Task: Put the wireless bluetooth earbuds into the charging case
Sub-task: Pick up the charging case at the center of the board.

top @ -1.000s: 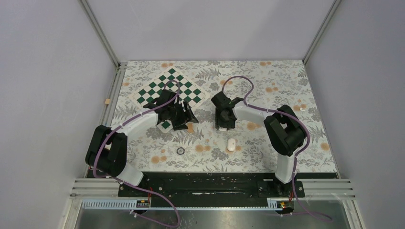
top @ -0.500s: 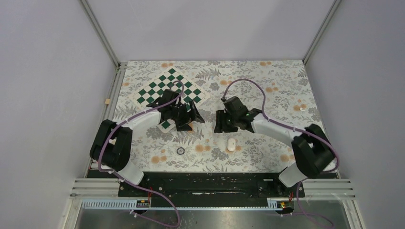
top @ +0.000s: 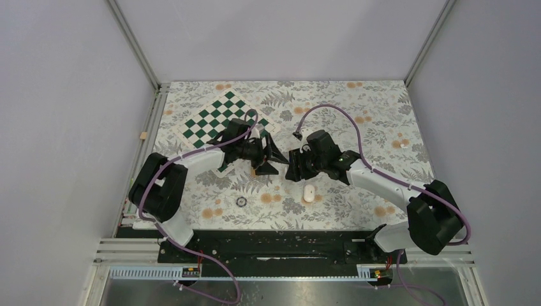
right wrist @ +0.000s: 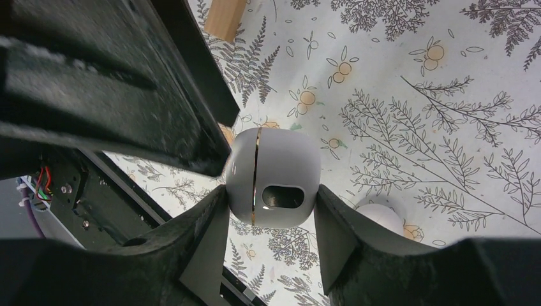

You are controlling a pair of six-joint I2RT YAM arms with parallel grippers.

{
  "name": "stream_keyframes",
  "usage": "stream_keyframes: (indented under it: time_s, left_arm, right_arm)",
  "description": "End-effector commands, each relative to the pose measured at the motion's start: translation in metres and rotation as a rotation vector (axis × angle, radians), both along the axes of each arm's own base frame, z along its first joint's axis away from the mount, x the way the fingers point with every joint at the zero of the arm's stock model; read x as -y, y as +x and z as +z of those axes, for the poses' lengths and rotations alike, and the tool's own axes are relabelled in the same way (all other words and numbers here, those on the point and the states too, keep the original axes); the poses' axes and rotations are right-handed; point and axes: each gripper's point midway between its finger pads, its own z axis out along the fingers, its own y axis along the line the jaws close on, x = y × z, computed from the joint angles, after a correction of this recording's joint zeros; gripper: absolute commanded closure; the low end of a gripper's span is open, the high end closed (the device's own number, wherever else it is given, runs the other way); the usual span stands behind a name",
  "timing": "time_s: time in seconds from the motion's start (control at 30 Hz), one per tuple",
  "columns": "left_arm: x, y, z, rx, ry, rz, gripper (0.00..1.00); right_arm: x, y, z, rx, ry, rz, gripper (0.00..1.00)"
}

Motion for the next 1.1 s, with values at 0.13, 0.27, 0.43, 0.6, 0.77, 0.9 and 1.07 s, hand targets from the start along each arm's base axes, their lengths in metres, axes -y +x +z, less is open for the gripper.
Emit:
stream_keyframes:
  time_s: [0.13, 0.27, 0.43, 0.6, 0.77, 0.9, 1.07]
  left_arm:
    - [0.023, -0.004, 0.013, 0.011, -0.065, -0.069, 0.33]
    - [0.025, -0.009, 0.007, -0.002, -0.065, -0.088, 0.44]
    - [0.030, -0.013, 0.008, -0.002, -0.089, -0.092, 0.54]
    - [0.039, -0.013, 0.011, 0.001, -0.118, -0.100, 0.54]
    - [0.045, -0.015, 0.008, -0.011, -0.119, -0.109, 0.84]
    - [0.044, -0.016, 0.007, -0.009, -0.117, -0.110, 1.00]
    - [0.039, -0.016, 0.009, 0.021, -0.115, -0.118, 1.00]
  right_arm:
    - [-0.003, 0.005, 0.016, 0.067, 0.023, 0.006, 0.67]
    - [-0.007, 0.005, 0.017, 0.054, 0.041, 0.010, 0.67]
    - [-0.011, 0.005, 0.015, 0.037, 0.055, 0.009, 0.67]
    - [-0.013, 0.004, 0.018, 0.033, 0.064, 0.018, 0.67]
    - [-0.011, 0.002, 0.021, 0.030, 0.061, 0.011, 0.67]
    - [-0.010, -0.001, 0.023, 0.016, 0.064, 0.005, 0.58]
    - [-0.002, -0.010, 0.053, 0.025, 0.068, 0.017, 0.12]
